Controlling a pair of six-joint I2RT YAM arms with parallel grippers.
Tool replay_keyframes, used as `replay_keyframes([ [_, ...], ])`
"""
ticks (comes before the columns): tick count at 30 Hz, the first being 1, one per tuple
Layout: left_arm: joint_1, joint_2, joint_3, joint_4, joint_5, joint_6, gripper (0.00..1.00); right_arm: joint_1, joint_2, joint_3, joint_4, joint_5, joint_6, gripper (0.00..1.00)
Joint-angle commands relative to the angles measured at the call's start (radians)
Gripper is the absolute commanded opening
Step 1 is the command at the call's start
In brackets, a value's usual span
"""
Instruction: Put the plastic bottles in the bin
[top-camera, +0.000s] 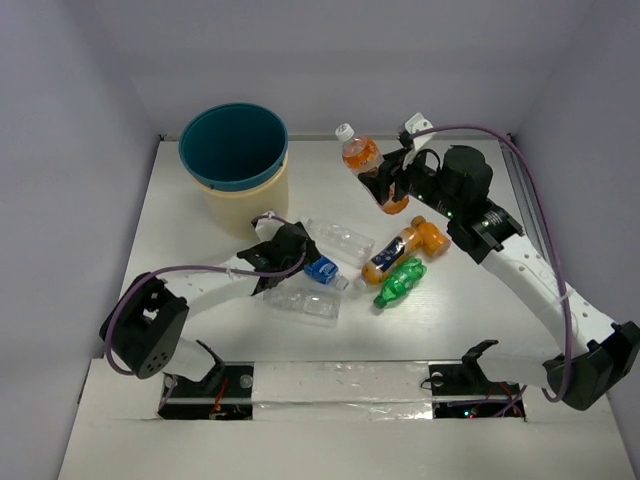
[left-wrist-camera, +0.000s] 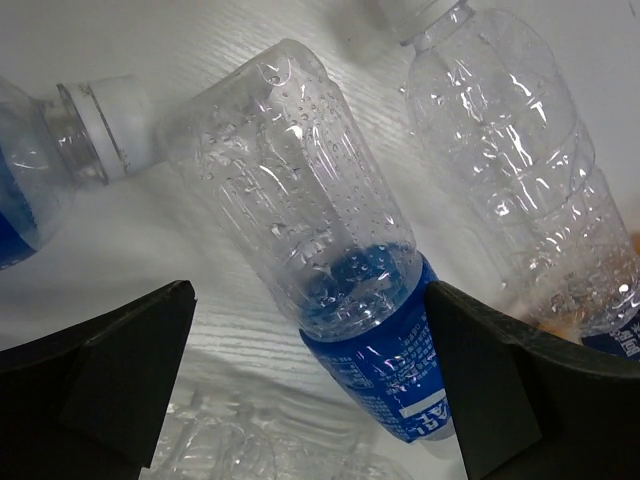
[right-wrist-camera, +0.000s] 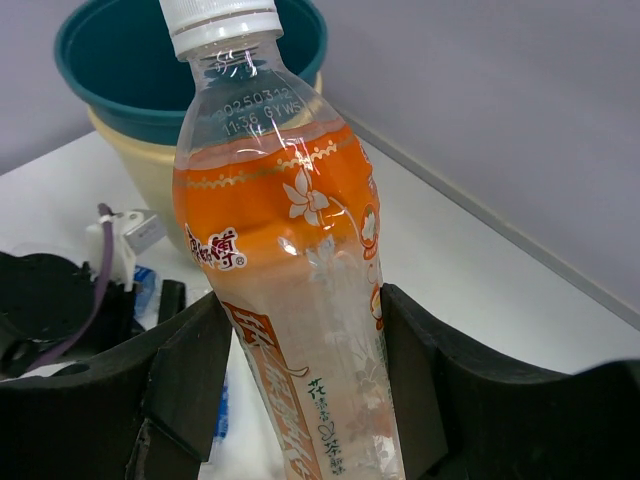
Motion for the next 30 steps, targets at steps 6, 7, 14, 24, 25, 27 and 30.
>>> replay_keyframes([
  [6,-0.003,0.105,0.049,0.052,-0.037,-0.037,0.98,0.007,0.018,-0.03,0.091,-0.097,0.039,0.43],
  [7,-0.003,0.118,0.046,0.054,-0.037,-0.042,0.97,0.007,0.02,-0.03,0.089,-0.099,0.039,0.43],
  [14,-0.012,0.109,0.042,0.09,-0.042,-0.036,0.77,0.007,0.014,-0.03,0.092,-0.123,0.048,0.43],
  [24,-0.032,-0.093,0.035,0.061,-0.076,-0.013,0.64,0.007,0.023,0.003,0.133,-0.16,0.096,0.43],
  [25,-0.043,-0.119,0.038,0.061,-0.082,-0.006,0.64,0.007,0.026,0.009,0.15,-0.166,0.129,0.43],
  [27,-0.043,-0.171,0.046,0.032,-0.094,0.012,0.63,0.007,0.038,0.022,0.178,-0.197,0.168,0.43],
  [30,-0.052,-0.294,0.048,0.009,-0.122,0.04,0.63,0.007,0.07,0.058,0.274,-0.226,0.264,0.43],
])
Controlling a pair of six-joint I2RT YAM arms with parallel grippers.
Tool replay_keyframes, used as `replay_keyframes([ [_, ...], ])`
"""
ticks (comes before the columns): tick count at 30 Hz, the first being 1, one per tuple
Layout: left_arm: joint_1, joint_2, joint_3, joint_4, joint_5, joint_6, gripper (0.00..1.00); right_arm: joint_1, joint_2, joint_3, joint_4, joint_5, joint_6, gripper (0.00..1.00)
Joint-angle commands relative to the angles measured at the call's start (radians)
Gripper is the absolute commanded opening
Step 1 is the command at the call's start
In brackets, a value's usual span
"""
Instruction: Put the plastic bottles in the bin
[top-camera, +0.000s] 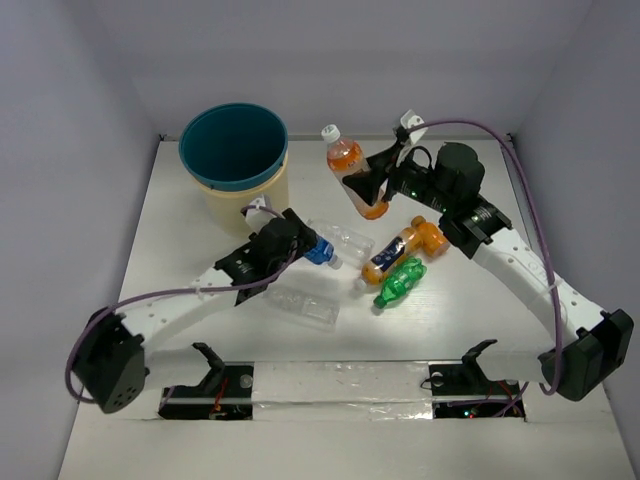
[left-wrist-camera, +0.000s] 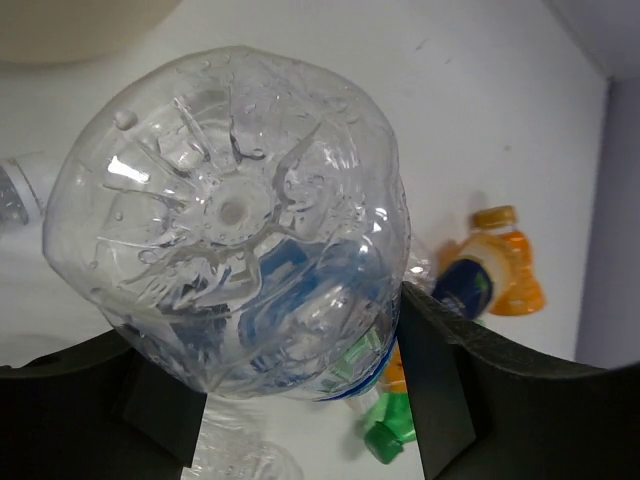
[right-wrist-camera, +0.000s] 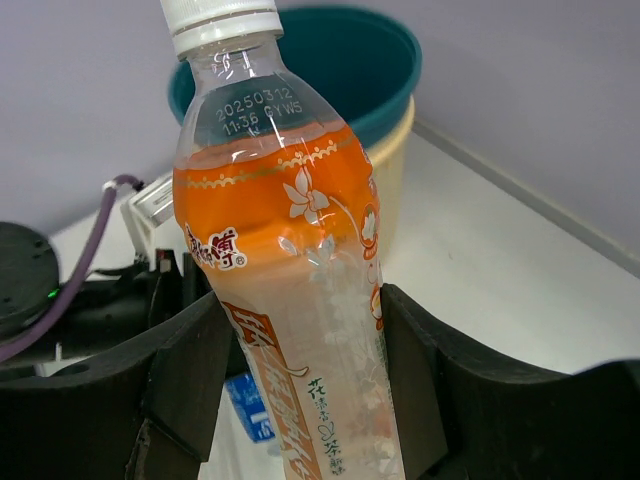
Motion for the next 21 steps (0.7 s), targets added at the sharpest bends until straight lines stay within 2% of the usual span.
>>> replay_keyframes([
  [1,-0.007,-0.158,0.021,-0.029,-0.066,0.05,0.62,0.018,0.038,0.109,0.224,-0.062,0.168,0.43],
  [5,-0.007,-0.295,0.007,-0.077,-0.085,0.066,0.61,0.036,0.147,0.224,0.345,-0.084,0.323,0.43],
  [8,-0.007,-0.373,-0.005,-0.126,-0.089,0.073,0.59,0.062,0.27,0.328,0.375,-0.041,0.403,0.43],
  [13,-0.007,-0.506,-0.019,-0.216,-0.118,0.096,0.58,0.093,0.483,0.614,0.425,0.049,0.575,0.43],
  [17,-0.007,-0.595,0.005,-0.296,-0.172,0.136,0.58,0.131,0.719,0.856,0.354,0.14,0.641,0.45],
  [21,-0.007,-0.623,0.076,-0.353,-0.201,0.172,0.58,0.156,0.878,1.063,0.283,0.215,0.654,0.48],
])
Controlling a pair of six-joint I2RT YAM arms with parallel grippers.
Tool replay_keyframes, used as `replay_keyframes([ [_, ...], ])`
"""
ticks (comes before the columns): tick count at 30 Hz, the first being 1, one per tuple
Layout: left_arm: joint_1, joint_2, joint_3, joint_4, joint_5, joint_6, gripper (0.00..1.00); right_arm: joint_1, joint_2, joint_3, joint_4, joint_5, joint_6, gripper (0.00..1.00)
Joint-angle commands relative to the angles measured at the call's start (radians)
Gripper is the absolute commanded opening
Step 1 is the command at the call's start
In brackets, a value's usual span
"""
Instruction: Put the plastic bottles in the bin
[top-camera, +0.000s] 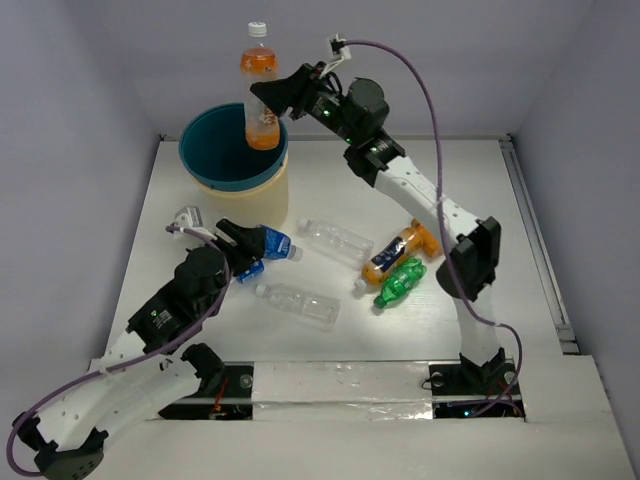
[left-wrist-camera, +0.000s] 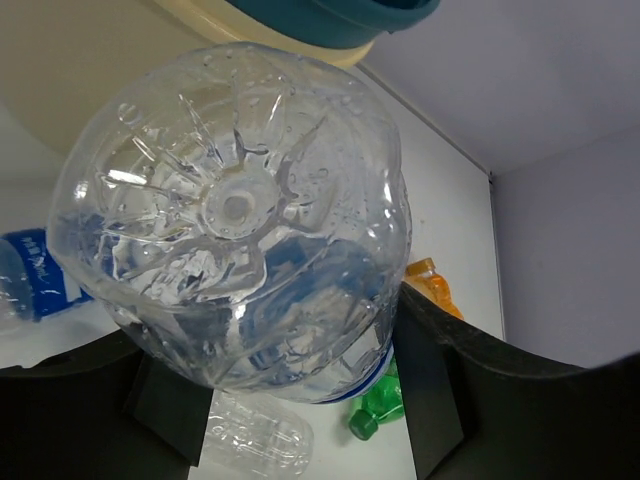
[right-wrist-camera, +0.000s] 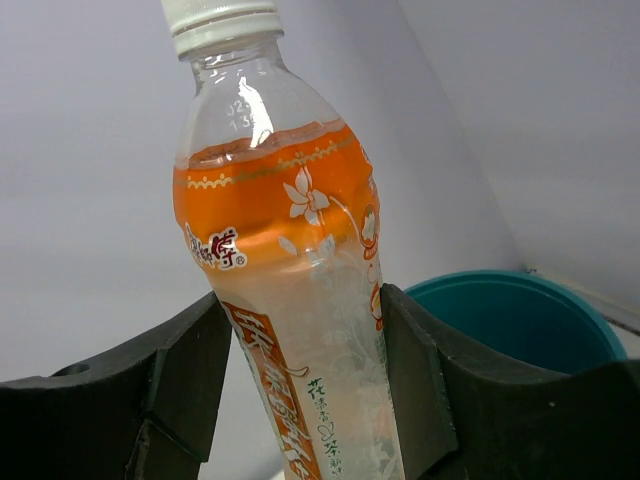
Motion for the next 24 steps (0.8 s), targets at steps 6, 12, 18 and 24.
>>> replay_keyframes([
  [6,-0.003,-0.02,0.179,-0.079,-0.1,0.122,0.58,0.034,0.212,0.335,-0.137,0.139,0.047,0.73],
  [12,-0.003,0.084,0.361,-0.043,-0.187,0.266,0.57,0.034,0.113,0.17,-0.112,0.148,-0.021,0.93],
  [18,-0.003,0.193,0.544,0.069,-0.299,0.455,0.57,0.034,-0.089,-0.039,-0.068,0.168,-0.119,0.82],
  [24,0.046,0.386,0.714,0.169,-0.373,0.656,0.57,0.034,-0.408,-0.54,0.073,0.274,-0.205,0.13],
])
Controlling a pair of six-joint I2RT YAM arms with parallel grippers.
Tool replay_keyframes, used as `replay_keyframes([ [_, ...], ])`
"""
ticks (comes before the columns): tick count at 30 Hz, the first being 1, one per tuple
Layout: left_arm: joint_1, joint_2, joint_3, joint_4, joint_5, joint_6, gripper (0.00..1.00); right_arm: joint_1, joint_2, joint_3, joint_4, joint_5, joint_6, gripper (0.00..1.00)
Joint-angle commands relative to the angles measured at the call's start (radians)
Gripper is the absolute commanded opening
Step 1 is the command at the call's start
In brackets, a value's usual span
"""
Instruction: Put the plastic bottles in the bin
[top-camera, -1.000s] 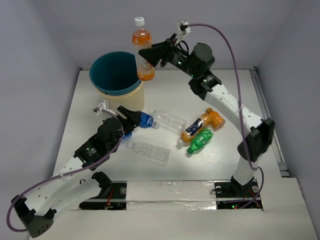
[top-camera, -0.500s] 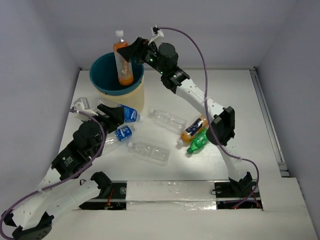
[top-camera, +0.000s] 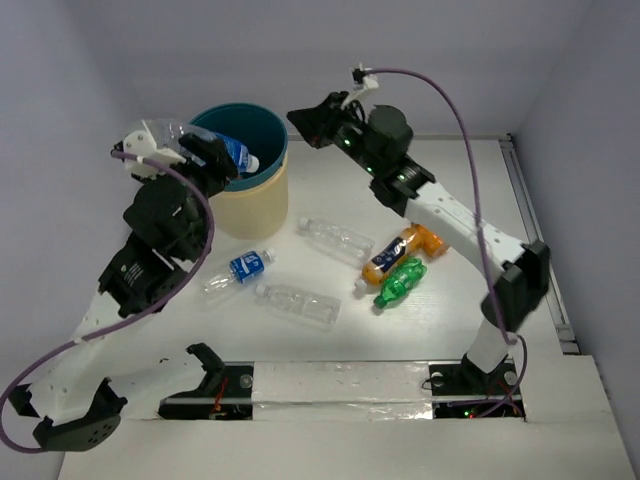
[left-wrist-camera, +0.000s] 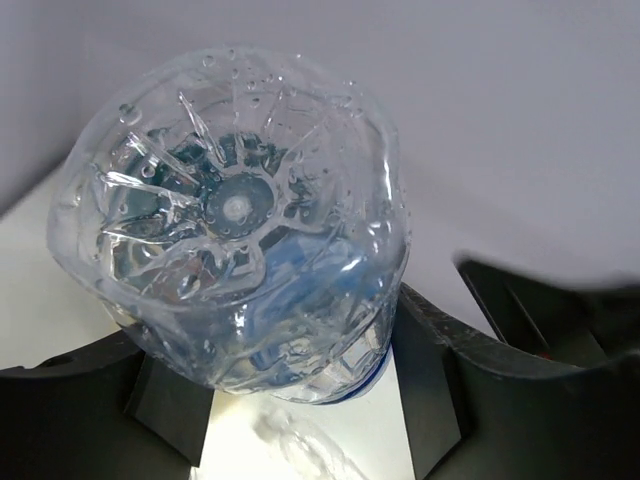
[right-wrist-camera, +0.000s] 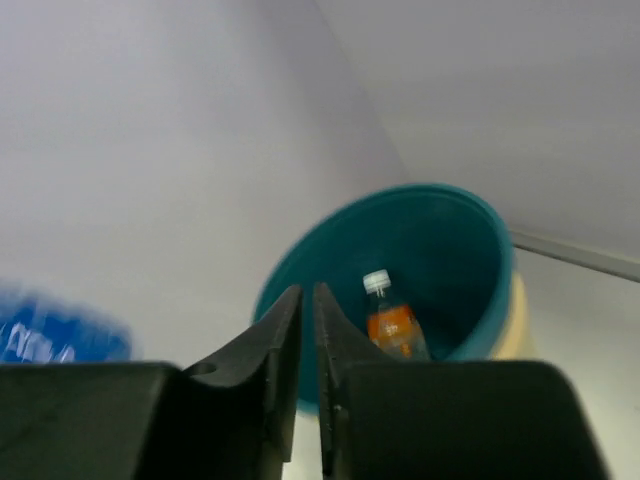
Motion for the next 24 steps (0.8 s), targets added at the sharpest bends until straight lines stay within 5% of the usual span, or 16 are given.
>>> replay_keyframes([
  [1,0.048,0.115,0.091,0.11,-0.052,0.159,0.57,0.002,-0.231,-0.235,0.152,0.075,-0.086,0.09],
  [8,0.283,0.353,0.226,0.115,0.092,0.2,0.57,0.002,-0.461,-0.621,0.131,-0.067,-0.115,0.17],
  [12,0.326,0.45,0.264,0.109,0.132,0.197,0.6,0.035,-0.495,-0.687,0.022,-0.184,-0.178,0.39],
  [13,0.341,0.482,0.269,0.105,0.149,0.197,0.64,0.07,-0.495,-0.688,-0.011,-0.189,-0.199,0.53],
  [14,0.35,0.497,0.276,0.081,0.158,0.191,0.8,0.09,-0.492,-0.693,-0.059,-0.192,-0.236,0.62],
  [16,0.361,0.536,0.299,0.052,0.181,0.176,0.93,0.13,-0.469,-0.699,-0.094,-0.195,-0.261,0.82],
  [19,0.375,0.534,0.306,0.003,0.27,0.125,0.99,0.206,-0.391,-0.691,-0.16,-0.197,-0.304,0.97],
  [24,0.375,0.432,0.202,-0.02,0.446,0.062,0.99,0.332,-0.244,-0.644,-0.229,-0.155,-0.356,1.0],
])
